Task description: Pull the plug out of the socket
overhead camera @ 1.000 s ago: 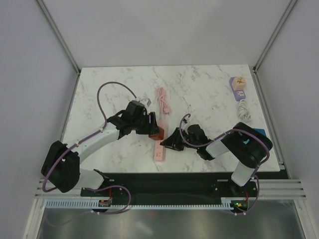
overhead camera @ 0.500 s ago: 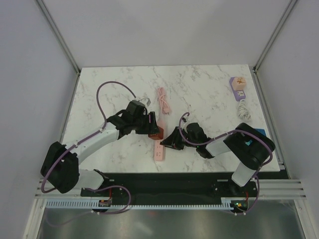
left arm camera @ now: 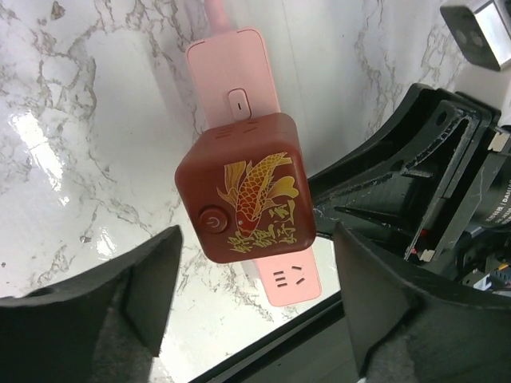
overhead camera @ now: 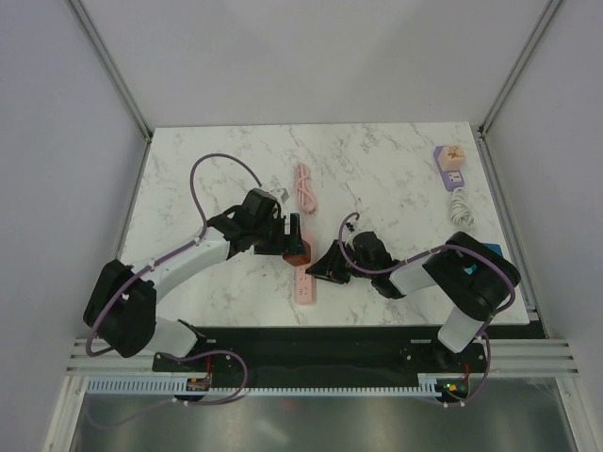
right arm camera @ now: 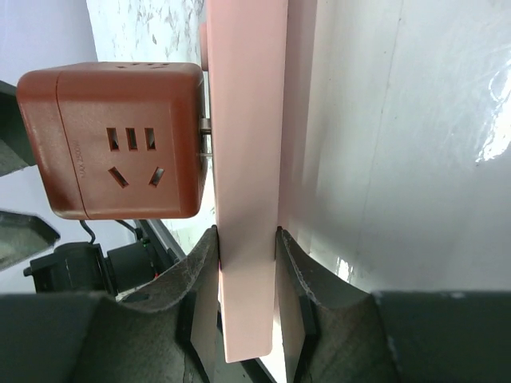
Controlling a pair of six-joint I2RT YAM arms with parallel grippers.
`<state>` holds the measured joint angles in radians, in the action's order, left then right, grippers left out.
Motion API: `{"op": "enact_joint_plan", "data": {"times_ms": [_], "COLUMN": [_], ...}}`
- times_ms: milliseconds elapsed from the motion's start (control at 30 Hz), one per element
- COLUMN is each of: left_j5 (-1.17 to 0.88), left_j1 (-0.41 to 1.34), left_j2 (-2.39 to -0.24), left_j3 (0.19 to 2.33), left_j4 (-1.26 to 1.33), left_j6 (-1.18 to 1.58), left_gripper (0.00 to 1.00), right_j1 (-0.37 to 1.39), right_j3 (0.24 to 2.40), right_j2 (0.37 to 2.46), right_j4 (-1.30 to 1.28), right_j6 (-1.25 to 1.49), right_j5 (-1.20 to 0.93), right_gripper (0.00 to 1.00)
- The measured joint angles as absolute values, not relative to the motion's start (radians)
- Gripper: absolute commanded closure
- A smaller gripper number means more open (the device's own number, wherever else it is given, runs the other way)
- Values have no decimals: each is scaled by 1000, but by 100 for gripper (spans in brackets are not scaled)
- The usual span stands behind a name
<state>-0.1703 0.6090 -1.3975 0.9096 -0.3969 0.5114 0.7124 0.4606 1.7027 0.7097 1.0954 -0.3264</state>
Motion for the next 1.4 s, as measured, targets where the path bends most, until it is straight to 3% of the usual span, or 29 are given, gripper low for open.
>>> {"op": "enact_joint_plan", "data": {"times_ms": [200, 433, 467, 567, 600, 633, 700, 800, 900, 1033, 1133, 1233, 1267, 1333, 1367, 1400], "left_j5": [-187, -189, -189, -191, -192, -193, -194, -196, -207, -219, -215, -214, -214, -213, -208, -198], "left_j1": [617, 625, 625, 624, 624, 624, 624, 623, 623, 623, 622, 618, 618, 617, 618, 624], "left_j2": [-1448, -1523, -1537, -1561, -1561, -1562, -1562, -1562, -1560, -1536, -1502, -1491, -1489, -1482, -1473, -1461], "left_j3": [938, 950, 956, 967, 971, 973, 974, 974, 973, 960, 948, 935, 929, 915, 907, 897], "left_j4": [-412, -413, -413, -412, -410, -408, -408, -410, -406, -393, -389, -383, -378, -365, -358, -352], "left_j6": [500, 501, 500, 502, 505, 505, 503, 501, 501, 501, 501, 501, 501, 502, 502, 502], "left_gripper": [5, 12, 15, 55, 81, 94, 98, 98, 98, 98, 98, 98, 98, 98, 98, 98], "right_j1": [713, 721, 723, 723, 723, 725, 725, 725, 725, 725, 725, 726, 727, 730, 729, 731], "right_j3": [463, 481, 482, 484, 485, 488, 490, 498, 510, 529, 532, 532, 532, 533, 533, 533], "right_j2": [1703, 1712, 1712, 1712, 1712, 1713, 1713, 1714, 1717, 1743, 1770, 1794, 1800, 1811, 1816, 1817], "right_j4": [709, 699, 699, 697, 696, 694, 692, 682, 669, 685, 728, 771, 781, 802, 810, 814], "right_j6": [1095, 1087, 1086, 1079, 1079, 1078, 1073, 1058, 1024, 1006, 1010, 1022, 1026, 1047, 1058, 1064], "right_j5": [-321, -311, -310, -308, -307, -305, -306, -312, -313, -325, -344, -363, -368, -372, -374, -371], "right_gripper": [100, 100, 100, 100, 99, 94, 76, 56, 47, 45, 47, 56, 67, 79, 96, 100]}}
